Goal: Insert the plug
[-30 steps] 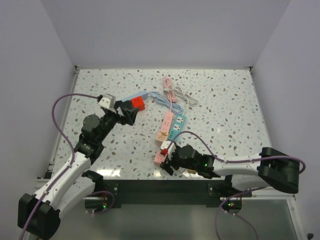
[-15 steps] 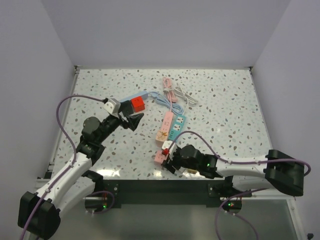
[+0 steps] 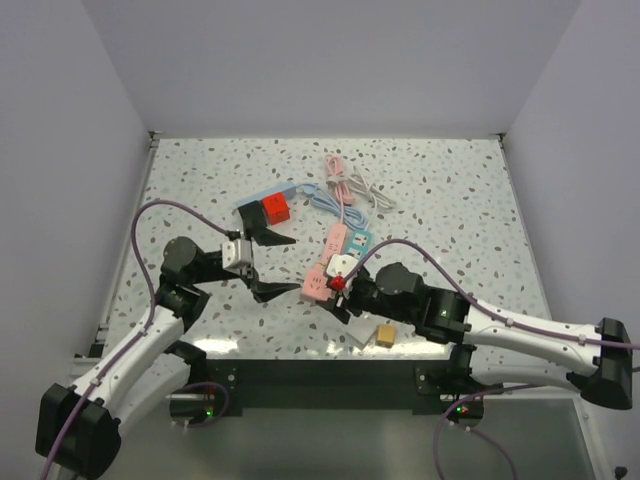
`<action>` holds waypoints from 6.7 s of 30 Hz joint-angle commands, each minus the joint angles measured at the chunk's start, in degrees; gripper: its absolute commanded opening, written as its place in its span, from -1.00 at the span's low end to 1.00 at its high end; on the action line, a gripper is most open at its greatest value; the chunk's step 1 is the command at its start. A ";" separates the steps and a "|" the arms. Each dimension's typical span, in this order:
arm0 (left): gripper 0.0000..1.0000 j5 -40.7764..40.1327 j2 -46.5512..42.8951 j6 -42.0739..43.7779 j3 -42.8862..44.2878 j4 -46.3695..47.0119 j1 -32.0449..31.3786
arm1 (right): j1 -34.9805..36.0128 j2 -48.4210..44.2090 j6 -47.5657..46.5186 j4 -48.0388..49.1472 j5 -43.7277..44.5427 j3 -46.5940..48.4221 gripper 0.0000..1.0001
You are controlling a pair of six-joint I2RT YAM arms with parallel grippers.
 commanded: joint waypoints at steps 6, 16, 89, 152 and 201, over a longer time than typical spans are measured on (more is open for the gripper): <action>1.00 19.26 -1.19 2.57 3.53 -0.75 -0.21 | 0.30 3.59 -4.60 -13.68 -1.37 9.90 -1.00; 1.00 13.05 3.64 14.35 8.80 -16.83 -7.23 | 0.30 4.82 -6.36 -17.29 -2.86 14.21 -1.00; -1.00 3.89 21.31 -4.29 1.95 20.87 -19.46 | -8.91 1.40 -11.46 -13.07 -7.95 18.88 0.60; -1.00 -18.78 21.22 1.95 -2.54 44.07 -19.46 | -20.53 -2.65 49.53 9.86 -15.50 0.24 0.86; 1.00 -46.38 18.04 -8.76 -12.29 27.90 -19.37 | -27.38 7.02 32.58 8.36 2.23 9.30 -1.00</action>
